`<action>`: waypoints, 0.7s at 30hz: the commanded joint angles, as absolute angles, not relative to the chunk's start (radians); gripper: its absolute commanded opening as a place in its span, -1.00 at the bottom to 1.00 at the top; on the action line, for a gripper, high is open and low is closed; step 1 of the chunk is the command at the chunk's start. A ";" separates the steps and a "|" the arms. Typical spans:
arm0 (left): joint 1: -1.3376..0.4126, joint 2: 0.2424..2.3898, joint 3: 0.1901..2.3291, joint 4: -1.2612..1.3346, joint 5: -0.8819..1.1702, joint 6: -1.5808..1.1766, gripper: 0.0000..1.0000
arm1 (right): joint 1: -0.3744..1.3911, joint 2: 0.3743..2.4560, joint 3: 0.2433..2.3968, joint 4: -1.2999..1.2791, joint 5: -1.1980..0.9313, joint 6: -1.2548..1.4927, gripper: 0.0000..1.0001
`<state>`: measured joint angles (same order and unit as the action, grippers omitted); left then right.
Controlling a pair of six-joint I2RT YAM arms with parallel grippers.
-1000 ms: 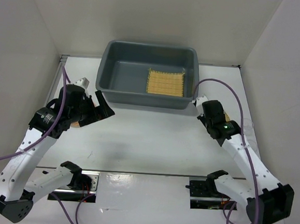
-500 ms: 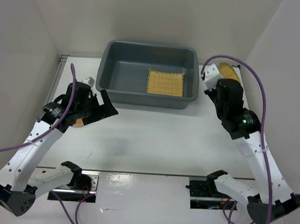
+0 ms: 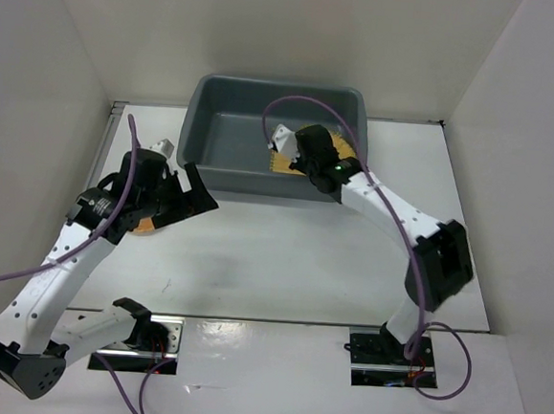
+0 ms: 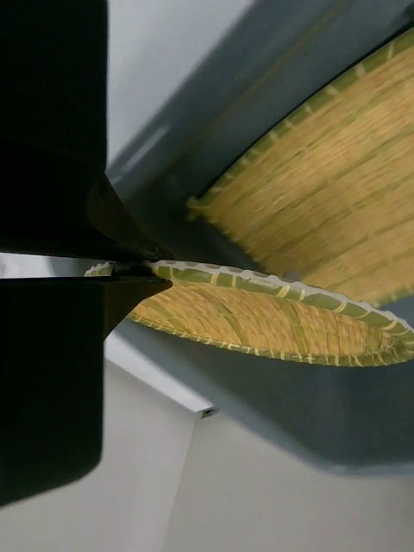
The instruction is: Place the mixed dishes into the plastic bin
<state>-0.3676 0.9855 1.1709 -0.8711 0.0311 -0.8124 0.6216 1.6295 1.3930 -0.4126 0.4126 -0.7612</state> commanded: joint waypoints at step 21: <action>-0.362 0.827 1.115 -1.005 -0.021 -0.877 1.00 | 0.603 2.210 1.720 -0.212 0.449 -0.861 -1.00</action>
